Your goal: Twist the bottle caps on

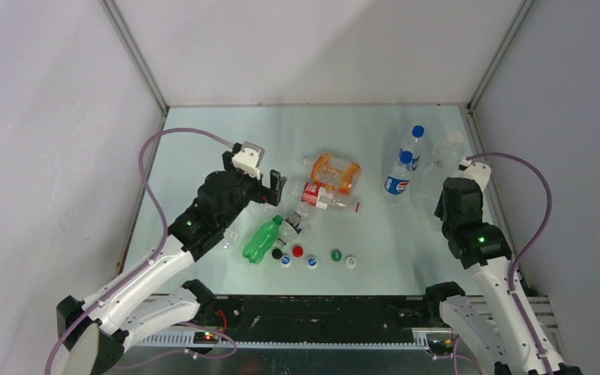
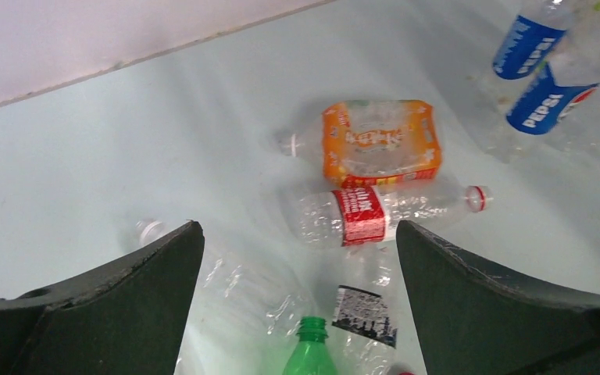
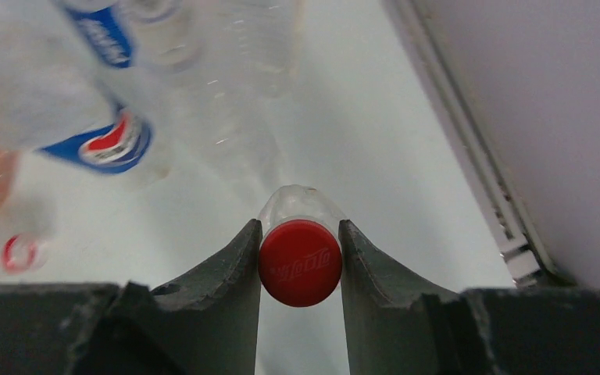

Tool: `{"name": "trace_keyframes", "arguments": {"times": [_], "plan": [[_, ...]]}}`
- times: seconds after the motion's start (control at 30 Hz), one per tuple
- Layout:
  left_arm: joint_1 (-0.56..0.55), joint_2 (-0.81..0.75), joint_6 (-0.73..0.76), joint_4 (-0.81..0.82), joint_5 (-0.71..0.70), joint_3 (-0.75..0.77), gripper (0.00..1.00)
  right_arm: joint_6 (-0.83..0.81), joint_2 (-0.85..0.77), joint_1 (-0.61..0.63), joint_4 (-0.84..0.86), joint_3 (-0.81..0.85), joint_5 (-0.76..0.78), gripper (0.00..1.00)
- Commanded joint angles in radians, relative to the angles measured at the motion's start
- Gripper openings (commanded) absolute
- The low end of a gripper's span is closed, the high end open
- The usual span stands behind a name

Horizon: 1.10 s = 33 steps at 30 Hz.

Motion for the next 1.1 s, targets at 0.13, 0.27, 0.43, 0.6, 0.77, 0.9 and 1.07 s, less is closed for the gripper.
{"name": "trace_keyframes", "arguments": {"times": [0.13, 0.27, 0.43, 0.6, 0.77, 0.9, 1.07], "plan": [[0.022, -0.063, 0.029, -0.047, -0.103, 0.032, 1.00, -0.053, 0.056, -0.293, 0.323, -0.085, 0.000, 0.00], [0.022, -0.073, 0.043, -0.045, -0.106, 0.020, 1.00, -0.055, 0.104, -0.392, 0.410, -0.119, -0.093, 0.00], [0.022, -0.074, 0.050, -0.043, -0.110, 0.019, 1.00, -0.067, 0.184, -0.447, 0.421, -0.126, -0.162, 0.04], [0.022, -0.069, 0.083, -0.046, -0.111, 0.021, 1.00, -0.078, 0.231, -0.464, 0.415, -0.126, -0.188, 0.10], [0.023, -0.066, 0.094, -0.043, -0.115, 0.022, 1.00, -0.079, 0.264, -0.465, 0.406, -0.126, -0.197, 0.17], [0.023, -0.070, 0.102, -0.043, -0.119, 0.020, 1.00, -0.086, 0.273, -0.465, 0.405, -0.126, -0.203, 0.28], [0.023, -0.080, 0.105, -0.042, -0.118, 0.012, 1.00, -0.089, 0.271, -0.465, 0.394, -0.126, -0.214, 0.42]]}}
